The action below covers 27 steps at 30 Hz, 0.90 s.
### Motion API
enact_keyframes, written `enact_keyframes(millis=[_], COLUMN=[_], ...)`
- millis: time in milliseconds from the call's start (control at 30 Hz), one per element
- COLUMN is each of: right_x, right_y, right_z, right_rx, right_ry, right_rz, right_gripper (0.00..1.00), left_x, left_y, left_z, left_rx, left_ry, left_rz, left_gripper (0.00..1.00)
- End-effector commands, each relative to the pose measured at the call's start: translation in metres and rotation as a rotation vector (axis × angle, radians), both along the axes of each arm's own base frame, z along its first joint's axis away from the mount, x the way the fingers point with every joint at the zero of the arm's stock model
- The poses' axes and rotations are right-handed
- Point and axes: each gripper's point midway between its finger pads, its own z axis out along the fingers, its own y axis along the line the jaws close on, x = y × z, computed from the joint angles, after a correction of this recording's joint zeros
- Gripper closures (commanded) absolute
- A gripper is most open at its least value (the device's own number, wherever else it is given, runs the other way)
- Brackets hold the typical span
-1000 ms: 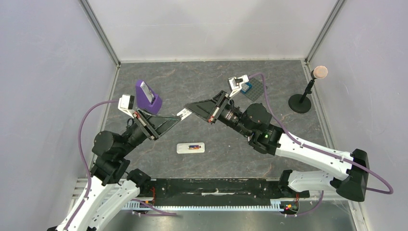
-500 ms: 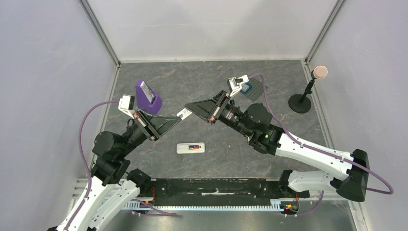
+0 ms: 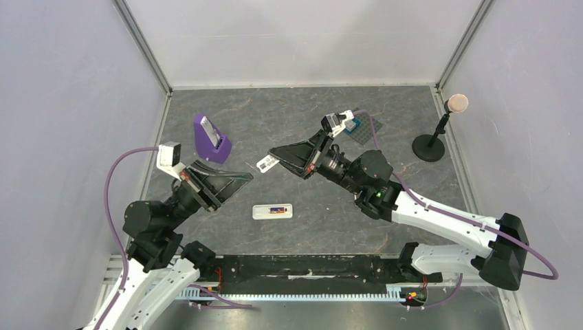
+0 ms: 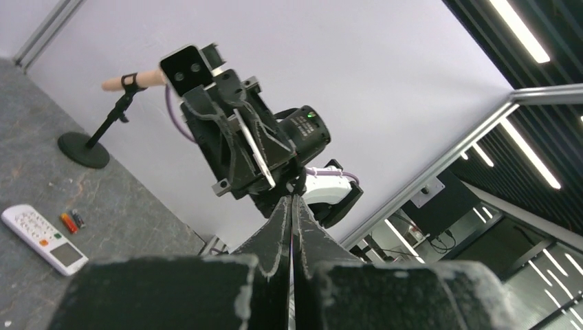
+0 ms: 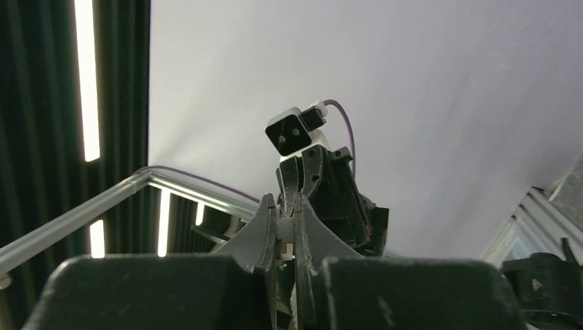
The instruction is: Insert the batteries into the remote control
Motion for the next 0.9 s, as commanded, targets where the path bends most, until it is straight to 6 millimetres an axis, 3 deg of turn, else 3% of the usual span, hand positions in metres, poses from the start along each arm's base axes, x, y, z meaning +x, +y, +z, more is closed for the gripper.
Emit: enact_keyframes(millis=[0,200,300,467,633,867], right_x=[-0.018,-0.021,-0.021,-0.02,-0.019,-0.016], right_y=[-0.014,-0.016,-0.016,-0.015,-0.014,-0.013], right_z=[0.031,0.035,0.038,0.041,0.043,0.043], right_rx=[0.146,0.157,0.152,0.124,0.101,0.079], right_ry=[0.001,-0.018,-0.047,-0.103,-0.14,-0.158], right_rz=[0.096,0.102,0.092,0.062,0.039,0.015], right_gripper=[1.0,1.0,1.0,1.0,1.0,1.0], left_x=[-0.019,-0.016,-0.014,-0.019,-0.02,-0.019], left_y=[0.006,0.004,0.001,-0.004,-0.009,-0.013], left_z=[0.02,0.017,0.015,0.018,0.018,0.021], left_rx=[-0.007,0.004,0.007,0.004,0.01,0.003], left_ry=[-0.191,-0.155,-0.131,-0.152,-0.161,-0.183], left_rz=[0.003,-0.004,-0.022,-0.074,-0.106,-0.124], left_gripper=[0.98,0.95,0.74,0.57,0.52,0.54])
